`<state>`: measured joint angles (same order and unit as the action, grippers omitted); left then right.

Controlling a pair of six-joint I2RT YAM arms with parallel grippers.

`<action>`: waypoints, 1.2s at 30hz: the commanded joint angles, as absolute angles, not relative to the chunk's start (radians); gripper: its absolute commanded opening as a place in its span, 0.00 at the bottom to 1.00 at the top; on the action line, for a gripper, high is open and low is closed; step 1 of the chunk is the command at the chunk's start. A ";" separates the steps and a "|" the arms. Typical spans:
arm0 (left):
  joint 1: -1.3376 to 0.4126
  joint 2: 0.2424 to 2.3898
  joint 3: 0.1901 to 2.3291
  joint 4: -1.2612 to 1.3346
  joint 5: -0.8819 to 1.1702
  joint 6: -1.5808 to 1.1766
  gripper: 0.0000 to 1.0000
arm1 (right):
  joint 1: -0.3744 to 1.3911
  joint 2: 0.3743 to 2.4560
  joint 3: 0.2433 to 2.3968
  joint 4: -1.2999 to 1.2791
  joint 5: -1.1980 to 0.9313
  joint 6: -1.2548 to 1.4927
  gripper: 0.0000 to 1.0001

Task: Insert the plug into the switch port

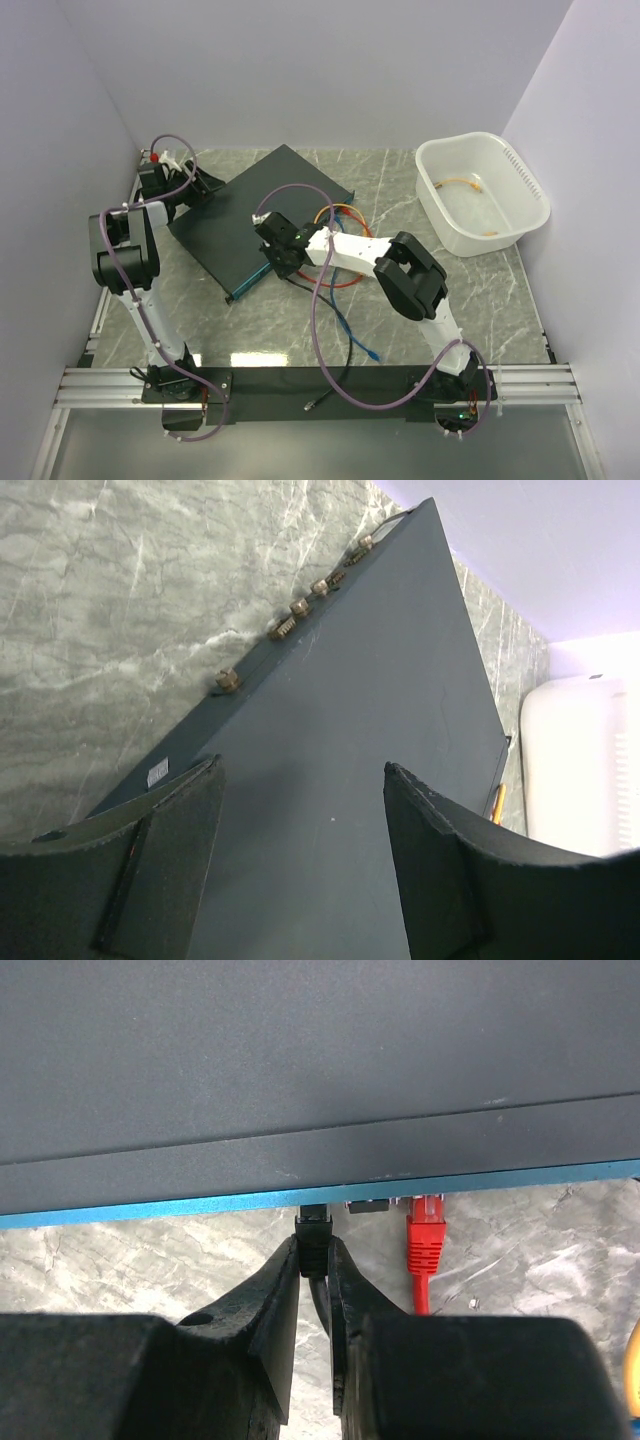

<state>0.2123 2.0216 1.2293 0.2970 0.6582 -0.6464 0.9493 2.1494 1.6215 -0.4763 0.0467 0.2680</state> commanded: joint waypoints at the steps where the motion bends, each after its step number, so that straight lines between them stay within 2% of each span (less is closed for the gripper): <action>1: 0.203 2.046 1.276 0.284 0.663 -0.614 0.70 | 0.948 2.148 1.690 -0.353 0.072 0.296 0.00; 16: 0.196 2.066 1.304 0.233 0.623 -0.592 0.70 | 0.968 2.152 1.781 -0.382 0.069 0.302 0.00; 27: 0.198 2.066 1.304 0.230 0.626 -0.592 0.70 | 0.989 2.141 1.750 -0.342 0.126 0.301 0.00; 36: 0.196 2.103 1.338 0.204 0.650 -0.584 0.70 | 1.014 2.092 1.554 -0.131 0.199 0.209 0.00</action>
